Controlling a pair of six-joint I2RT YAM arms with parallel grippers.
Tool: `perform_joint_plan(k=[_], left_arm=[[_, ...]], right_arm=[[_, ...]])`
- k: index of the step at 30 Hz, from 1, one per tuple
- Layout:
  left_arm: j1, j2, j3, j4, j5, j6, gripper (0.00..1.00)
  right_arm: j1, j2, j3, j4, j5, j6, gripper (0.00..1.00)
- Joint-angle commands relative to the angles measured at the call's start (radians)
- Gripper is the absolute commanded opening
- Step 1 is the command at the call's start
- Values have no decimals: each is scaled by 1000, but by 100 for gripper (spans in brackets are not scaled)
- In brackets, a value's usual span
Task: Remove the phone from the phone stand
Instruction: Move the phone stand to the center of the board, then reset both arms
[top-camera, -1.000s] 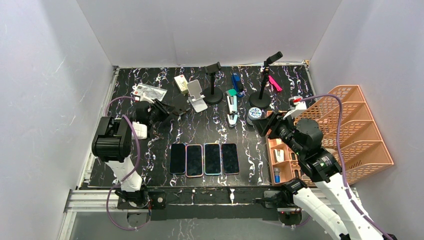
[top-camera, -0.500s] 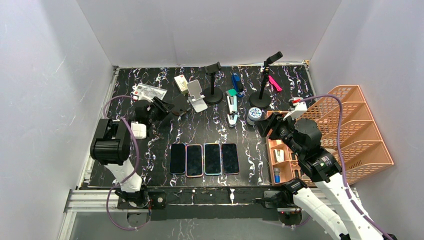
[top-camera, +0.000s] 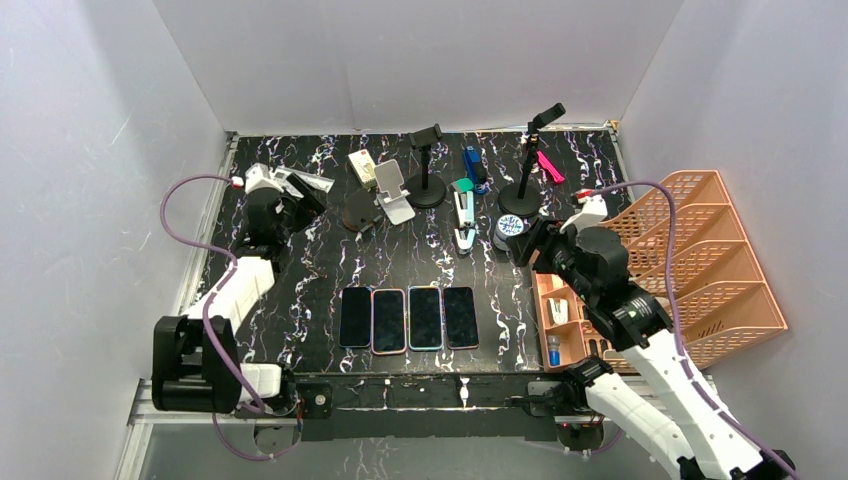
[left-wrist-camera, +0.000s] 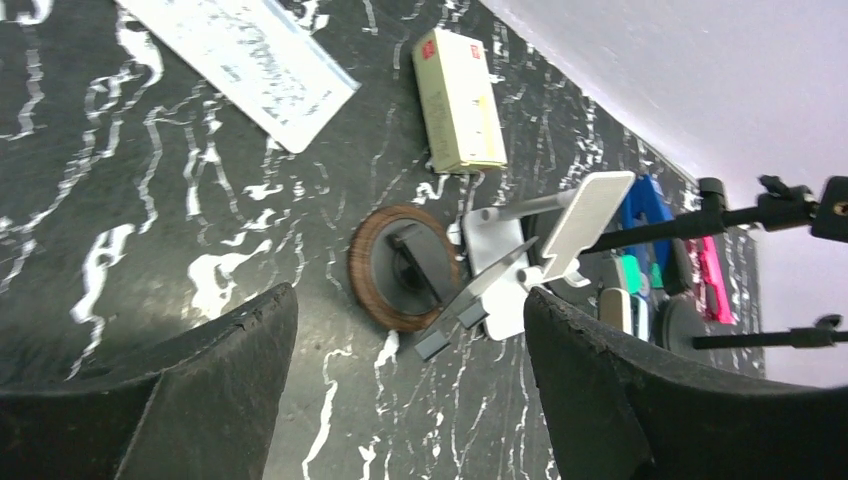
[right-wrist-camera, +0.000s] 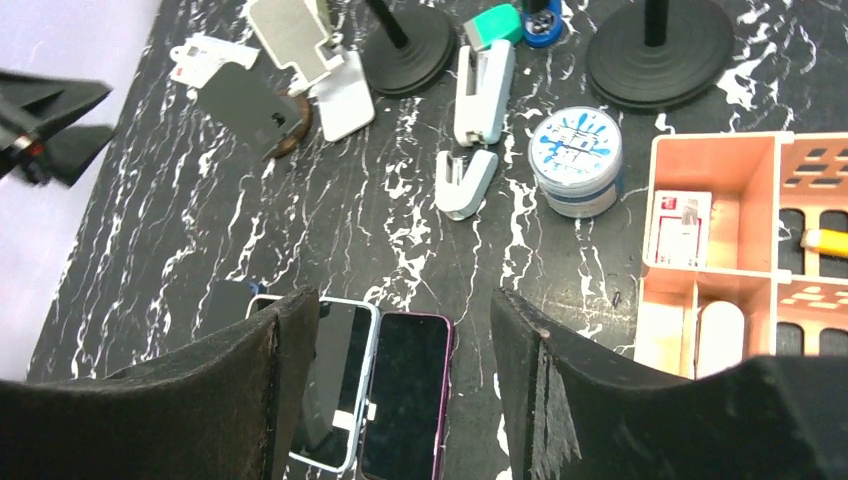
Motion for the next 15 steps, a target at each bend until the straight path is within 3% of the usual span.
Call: perform_joint_plan(k=[1, 4, 7, 10, 15], left_arm=[[-13, -92, 34, -208, -190, -13, 80], [-16, -108, 84, -351, -315, -141, 80], [-41, -100, 149, -503, -409, -256, 80], [-56, -118, 162, -590, -418, -378, 80], [-98, -140, 167, -671, -344, -412, 80]], right_arm=[[-3, 51, 28, 38, 143, 95, 72], [-2, 79, 32, 8, 257, 184, 76], [-3, 98, 32, -10, 332, 258, 98], [-2, 126, 45, -44, 370, 347, 99], [-3, 190, 130, -87, 291, 346, 99]])
